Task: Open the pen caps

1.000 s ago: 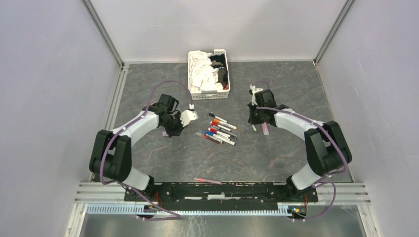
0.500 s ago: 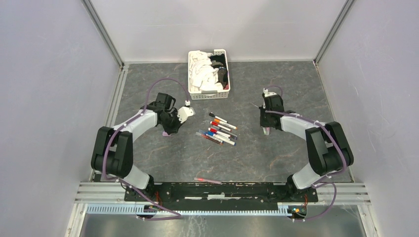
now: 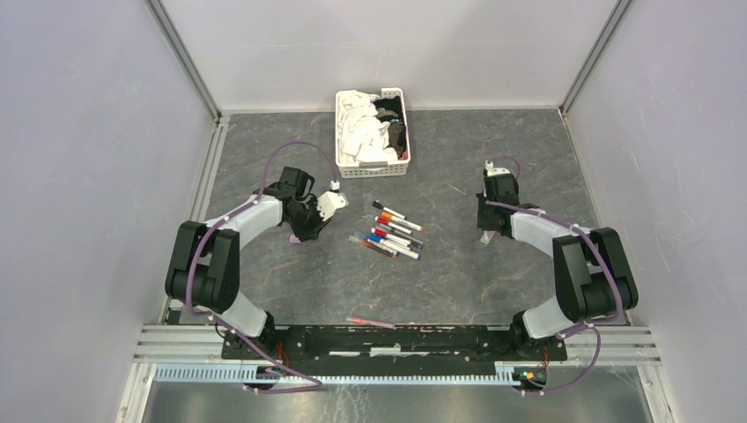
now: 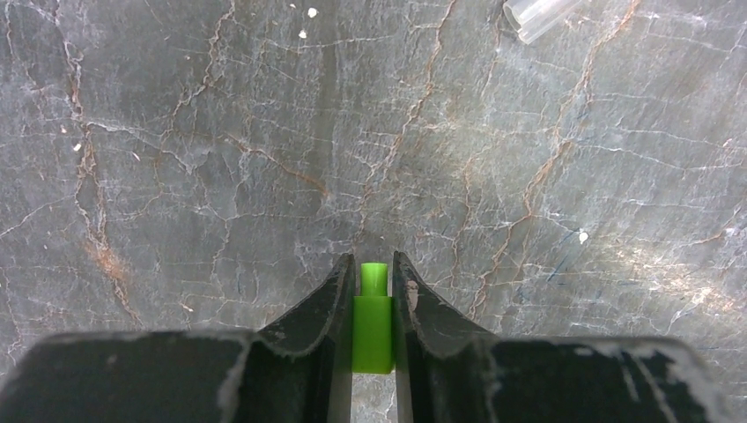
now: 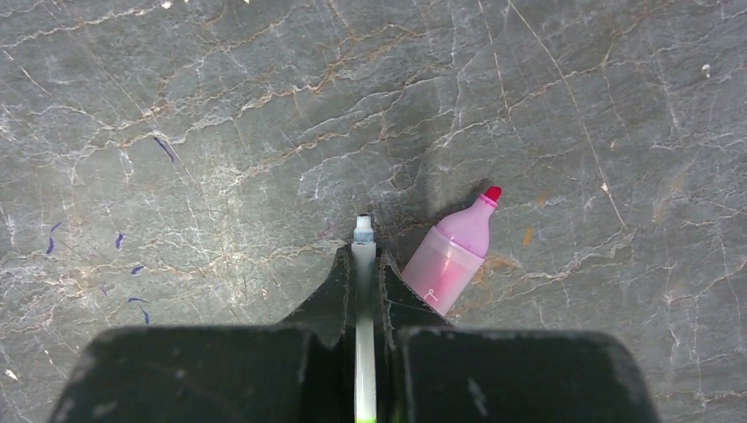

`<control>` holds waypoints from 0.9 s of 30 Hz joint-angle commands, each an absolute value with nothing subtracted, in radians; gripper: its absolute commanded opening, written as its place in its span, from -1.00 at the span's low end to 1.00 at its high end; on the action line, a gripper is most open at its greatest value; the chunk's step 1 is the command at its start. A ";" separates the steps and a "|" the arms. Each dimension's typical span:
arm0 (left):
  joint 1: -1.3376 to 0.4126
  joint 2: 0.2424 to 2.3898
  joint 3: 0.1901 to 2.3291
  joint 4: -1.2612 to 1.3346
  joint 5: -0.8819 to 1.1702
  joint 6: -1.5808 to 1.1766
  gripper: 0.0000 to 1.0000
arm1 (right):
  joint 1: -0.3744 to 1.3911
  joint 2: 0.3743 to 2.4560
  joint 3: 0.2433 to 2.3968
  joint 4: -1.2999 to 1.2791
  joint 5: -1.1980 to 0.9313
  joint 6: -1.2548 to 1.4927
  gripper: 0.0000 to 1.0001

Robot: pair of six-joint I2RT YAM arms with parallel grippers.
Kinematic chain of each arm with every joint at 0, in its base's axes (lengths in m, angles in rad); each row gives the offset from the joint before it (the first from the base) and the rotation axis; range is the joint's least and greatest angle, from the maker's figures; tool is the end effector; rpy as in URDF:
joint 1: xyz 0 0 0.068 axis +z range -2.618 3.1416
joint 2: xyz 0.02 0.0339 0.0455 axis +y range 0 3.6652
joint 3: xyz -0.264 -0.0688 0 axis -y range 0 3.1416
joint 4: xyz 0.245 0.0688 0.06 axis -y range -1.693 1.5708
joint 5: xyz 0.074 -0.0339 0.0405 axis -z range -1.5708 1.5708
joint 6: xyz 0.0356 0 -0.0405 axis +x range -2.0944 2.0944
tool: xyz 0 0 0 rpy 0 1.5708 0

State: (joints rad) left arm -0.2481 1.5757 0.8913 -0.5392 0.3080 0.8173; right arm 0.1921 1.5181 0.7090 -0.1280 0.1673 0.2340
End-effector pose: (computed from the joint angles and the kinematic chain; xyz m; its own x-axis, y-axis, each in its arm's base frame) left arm 0.2744 -0.0806 0.1676 -0.3801 0.8132 -0.4407 0.8933 0.4463 0.0531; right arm 0.2791 0.0483 0.1533 -0.7907 0.0791 -0.6071 0.0944 0.9955 0.0068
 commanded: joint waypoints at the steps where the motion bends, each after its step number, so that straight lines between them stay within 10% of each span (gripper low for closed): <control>1: -0.244 1.560 0.888 -0.525 0.336 0.796 -0.51 | 0.229 1.528 0.655 -0.184 0.203 0.255 -1.00; 27: -0.229 1.515 0.952 -0.620 0.418 0.811 -0.52 | 0.329 1.371 0.546 -0.258 0.540 0.343 -1.00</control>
